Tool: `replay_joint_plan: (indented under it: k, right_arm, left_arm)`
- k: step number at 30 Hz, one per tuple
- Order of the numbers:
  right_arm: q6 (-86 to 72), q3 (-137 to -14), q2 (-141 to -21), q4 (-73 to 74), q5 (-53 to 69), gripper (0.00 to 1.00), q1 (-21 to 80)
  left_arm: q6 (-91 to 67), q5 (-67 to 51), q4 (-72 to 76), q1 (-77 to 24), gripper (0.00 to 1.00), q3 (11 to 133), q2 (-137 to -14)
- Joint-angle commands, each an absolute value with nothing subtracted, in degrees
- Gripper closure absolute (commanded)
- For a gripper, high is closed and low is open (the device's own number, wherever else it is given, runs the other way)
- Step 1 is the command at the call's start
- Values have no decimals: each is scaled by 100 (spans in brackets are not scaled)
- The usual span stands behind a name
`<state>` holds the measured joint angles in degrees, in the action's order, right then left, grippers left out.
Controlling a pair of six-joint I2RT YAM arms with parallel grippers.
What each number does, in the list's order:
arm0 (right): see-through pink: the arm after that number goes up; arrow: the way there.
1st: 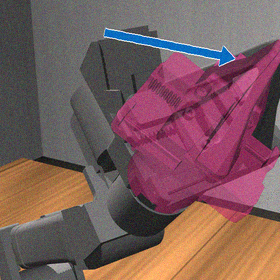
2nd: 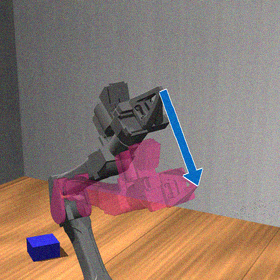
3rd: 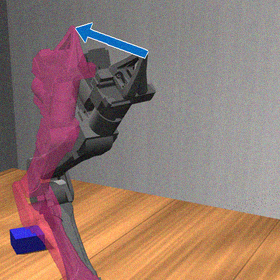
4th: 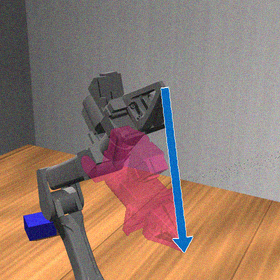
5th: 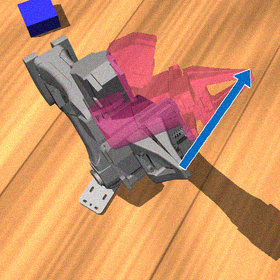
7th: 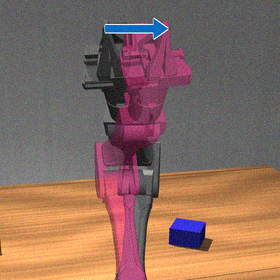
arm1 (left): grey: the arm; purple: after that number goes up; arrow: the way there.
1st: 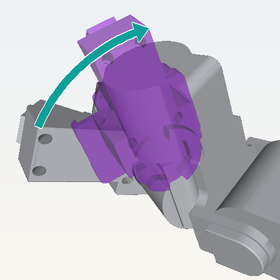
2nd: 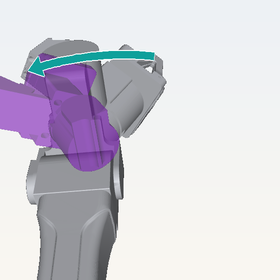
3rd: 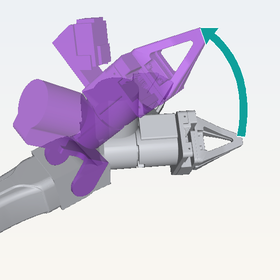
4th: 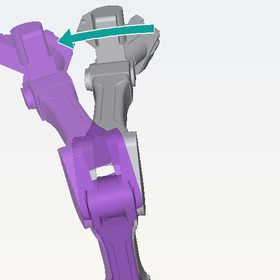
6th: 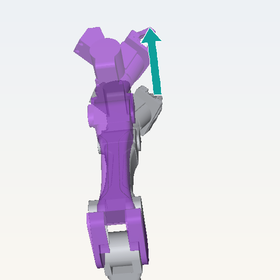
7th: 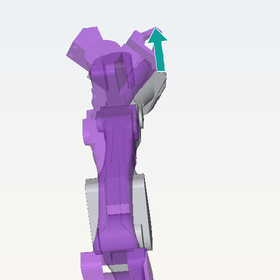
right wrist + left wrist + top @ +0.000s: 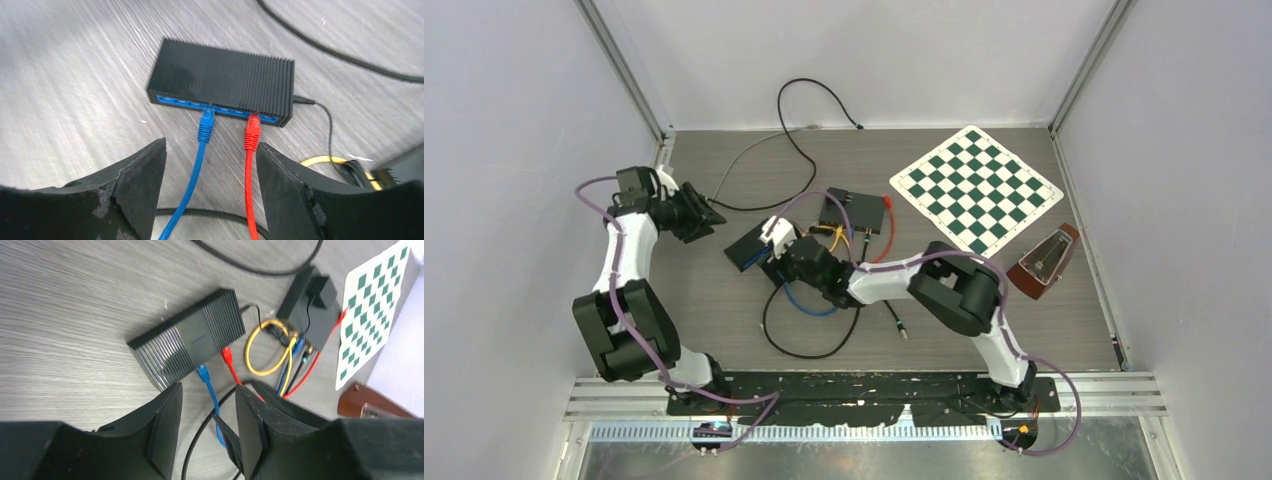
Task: Insert the plug into the switch port
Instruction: Insert the connector into the switch port.
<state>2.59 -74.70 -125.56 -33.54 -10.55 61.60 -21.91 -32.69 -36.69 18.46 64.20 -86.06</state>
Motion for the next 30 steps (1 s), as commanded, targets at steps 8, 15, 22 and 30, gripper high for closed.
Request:
replay_joint_plan:
  k: [8,15,22,30]
  right_arm:
    - [-890,-6467,-9506,-2339,-688,25,5796]
    - [-1257,-6097,-8440,-1685,-1141,26,5710]
    - [-1380,-5952,-8089,-1580,-1351,27,5630]
    - [-1373,-6154,-8118,-1384,-1262,28,5564]
  left_arm:
    - [-5556,-1996,-371,1776,57,5312,-8230]
    - [-6353,-1896,1067,1464,57,5467,-9680]
    - [-7011,-1963,1839,1246,59,5685,-10772]
    - [-7339,-1795,1953,1019,57,5915,-11288]
